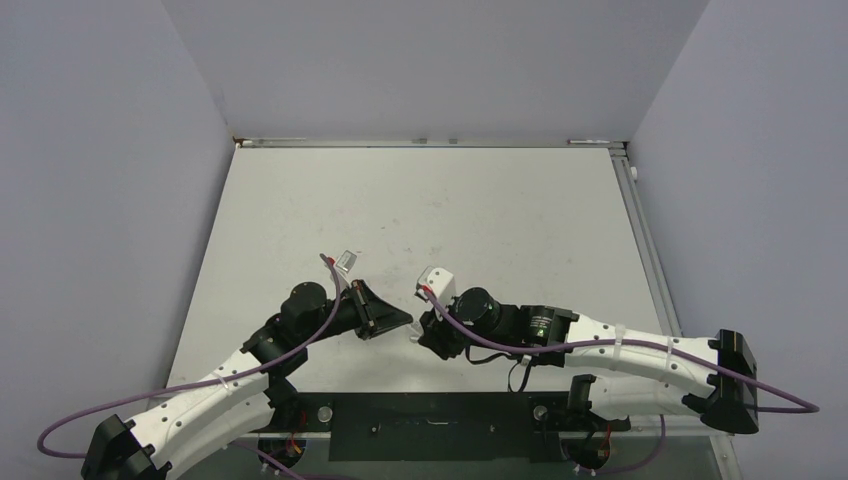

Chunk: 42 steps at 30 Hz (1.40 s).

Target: Load the batteries into the remote control

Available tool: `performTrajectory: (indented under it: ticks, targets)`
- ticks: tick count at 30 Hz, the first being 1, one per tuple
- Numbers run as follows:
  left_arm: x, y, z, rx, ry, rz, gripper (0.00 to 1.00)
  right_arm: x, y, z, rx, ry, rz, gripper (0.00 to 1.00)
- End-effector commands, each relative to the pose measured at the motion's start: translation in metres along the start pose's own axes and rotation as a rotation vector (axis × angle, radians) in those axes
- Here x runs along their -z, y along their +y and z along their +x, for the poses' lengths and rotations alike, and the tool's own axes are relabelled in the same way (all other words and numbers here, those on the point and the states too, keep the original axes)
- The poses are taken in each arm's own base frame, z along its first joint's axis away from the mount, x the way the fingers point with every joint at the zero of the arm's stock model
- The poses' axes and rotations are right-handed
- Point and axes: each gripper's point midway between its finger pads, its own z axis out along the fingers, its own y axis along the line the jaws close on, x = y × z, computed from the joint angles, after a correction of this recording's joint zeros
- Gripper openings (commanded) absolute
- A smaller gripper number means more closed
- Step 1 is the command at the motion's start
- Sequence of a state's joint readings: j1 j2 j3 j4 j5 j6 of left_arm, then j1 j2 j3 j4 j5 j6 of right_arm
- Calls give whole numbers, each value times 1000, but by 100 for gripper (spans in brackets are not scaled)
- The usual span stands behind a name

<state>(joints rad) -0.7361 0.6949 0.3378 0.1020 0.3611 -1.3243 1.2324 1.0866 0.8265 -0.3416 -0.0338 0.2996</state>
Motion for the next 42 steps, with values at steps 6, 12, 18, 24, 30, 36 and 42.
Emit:
performTrajectory:
  ticks: [6,12,18,24,30,36,42]
  targets:
    - [-3,-2,-2,-7,0,10,4,13,4,-30,24,-92,23,9]
    - [-1,3,-5,-21,-10,-14,41,19,-3,-22,72,-19,56,8]
    - [19,11,-39,-119,-49,-127,50,29,-14,-13,176,139,87,9]
    - [23,15,-44,-173,-20,-176,52,37,-41,0,229,324,83,8]
    - [23,37,-38,-164,15,-239,54,44,-53,21,352,483,45,8]
    - [23,60,-35,-152,26,-301,54,42,-63,43,414,631,16,8]
    - [21,81,-34,-132,30,-361,55,30,-71,52,453,693,19,8]
